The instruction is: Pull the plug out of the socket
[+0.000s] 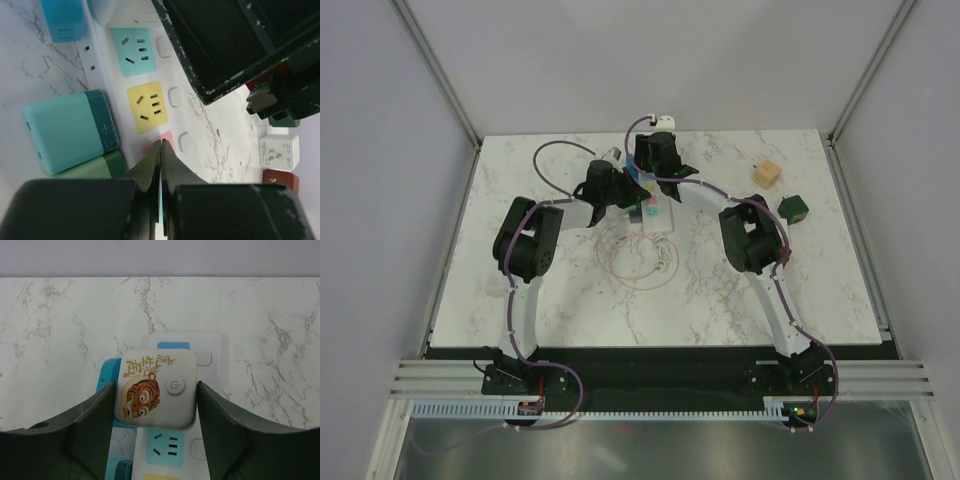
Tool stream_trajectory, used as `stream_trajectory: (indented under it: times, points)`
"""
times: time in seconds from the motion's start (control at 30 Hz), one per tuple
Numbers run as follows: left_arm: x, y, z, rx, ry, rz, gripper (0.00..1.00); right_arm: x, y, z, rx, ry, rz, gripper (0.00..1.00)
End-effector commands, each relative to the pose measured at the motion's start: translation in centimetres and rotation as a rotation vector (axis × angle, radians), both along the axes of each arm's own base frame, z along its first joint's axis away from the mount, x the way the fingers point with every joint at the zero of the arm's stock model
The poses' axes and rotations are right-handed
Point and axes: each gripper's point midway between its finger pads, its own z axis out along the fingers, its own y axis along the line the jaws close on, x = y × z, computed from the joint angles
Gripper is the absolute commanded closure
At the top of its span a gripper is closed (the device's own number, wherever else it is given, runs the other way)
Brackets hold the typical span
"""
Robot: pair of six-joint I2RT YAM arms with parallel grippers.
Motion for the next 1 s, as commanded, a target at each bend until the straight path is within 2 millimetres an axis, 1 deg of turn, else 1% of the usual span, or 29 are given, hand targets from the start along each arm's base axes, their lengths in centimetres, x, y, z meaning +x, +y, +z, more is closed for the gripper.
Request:
stream_trajectory:
  times: [0.0,0.03,0.07,0.1,0.13,0.17,0.2,0.23,0.27,0.33,0.37,0.4,0.43,0.47,0.5,0.53,0.57,0.6,0.67,0.73,0.77,0.8,0.87,0.9,0.93,0.97]
  points:
    - [-0.7,1.2,-3.7,0.069,0.122,0.065,0.98,-0.2,0.6,2.2,0.040,-0.019,-0.013,1.00]
    - [-0.8,1.2,-3.8,0.074,0.127,0.067,0.98,-0.2,0.6,2.7,0.050,-0.016,-0.011,1.00]
    - [-0.7,1.3,-3.7,0.077,0.129,0.073,0.98,-0.2,1.0,3.6,0.072,0.001,0.021,1.00]
    - [-0.8,1.3,-3.8,0.077,0.133,0.072,0.98,-0.2,1.2,3.9,0.107,0.021,0.044,1.00]
    - [-0.9,1.3,-3.9,0.079,0.137,0.071,0.98,-0.3,1.4,4.3,0.180,0.046,0.054,1.00]
    - [-0.9,1.3,-3.9,0.079,0.137,0.071,0.98,-0.4,1.6,5.7,0.243,0.049,0.078,1.00]
    - [-0.9,1.3,-4.0,0.081,0.139,0.070,0.98,-0.6,1.3,5.6,0.282,0.061,0.102,1.00]
    - [-0.9,1.2,-3.9,0.079,0.139,0.069,0.98,-0.6,0.9,6.0,0.290,0.056,0.087,1.00]
    - [-0.9,1.2,-4.0,0.081,0.141,0.067,0.98,-0.8,0.7,7.1,0.278,0.032,0.080,1.00]
    - [-1.0,1.2,-4.2,0.083,0.148,0.066,0.98,-1.1,0.8,6.7,0.226,0.003,0.049,1.00]
    - [-0.9,1.1,-4.2,0.083,0.148,0.063,0.98,-1.2,0.7,6.5,0.148,-0.018,0.040,1.00]
    - [-0.9,1.1,-4.1,0.082,0.148,0.061,0.98,-1.9,1.8,6.7,0.075,-0.038,0.029,1.00]
    - [-0.9,1.1,-4.1,0.081,0.149,0.060,0.98,-1.8,1.2,6.6,0.003,-0.064,-0.042,1.00]
    - [-0.9,1.0,-4.1,0.080,0.147,0.058,0.98,-2.4,1.8,6.8,-0.068,-0.089,-0.044,1.00]
    - [-1.0,1.1,-4.2,0.081,0.150,0.058,0.98,-2.5,1.9,7.1,-0.092,-0.102,-0.055,1.00]
    - [-1.0,1.0,-4.2,0.079,0.152,0.056,0.98,-2.5,1.4,7.1,-0.125,-0.113,-0.091,1.00]
    - [-0.9,1.0,-4.1,0.079,0.150,0.058,0.98,-2.7,1.5,7.2,-0.163,-0.124,-0.090,1.00]
    - [-1.0,1.0,-4.2,0.079,0.151,0.058,0.98,-2.9,2.0,7.4,-0.170,-0.132,-0.089,1.00]
    - [-1.0,1.0,-4.0,0.077,0.149,0.053,0.98,-3.0,2.1,7.4,-0.167,-0.131,-0.092,1.00]
    - [-1.0,1.0,-4.0,0.078,0.147,0.050,0.98,-3.0,2.1,7.3,-0.128,-0.115,-0.093,1.00]
    - [-1.1,0.9,-4.1,0.078,0.146,0.045,0.98,-3.0,2.2,6.8,-0.098,-0.083,-0.050,1.00]
    - [-1.0,1.0,-4.0,0.078,0.140,0.045,0.98,-3.2,2.5,7.5,-0.005,-0.065,-0.044,1.00]
    - [-0.9,1.0,-3.2,0.059,0.108,0.035,0.98,-3.3,2.8,6.7,0.070,-0.024,0.004,1.00]
    - [-1.0,1.0,-3.1,0.058,0.106,0.038,0.98,-3.5,2.6,7.3,0.083,-0.030,0.001,1.00]
    - [-1.0,1.1,-3.1,0.060,0.106,0.041,0.98,-3.6,2.4,7.4,0.083,-0.029,-0.006,1.00]
    - [-0.8,1.3,-3.1,0.071,0.102,0.048,0.98,-3.9,2.4,7.0,0.083,-0.020,-0.004,1.00]
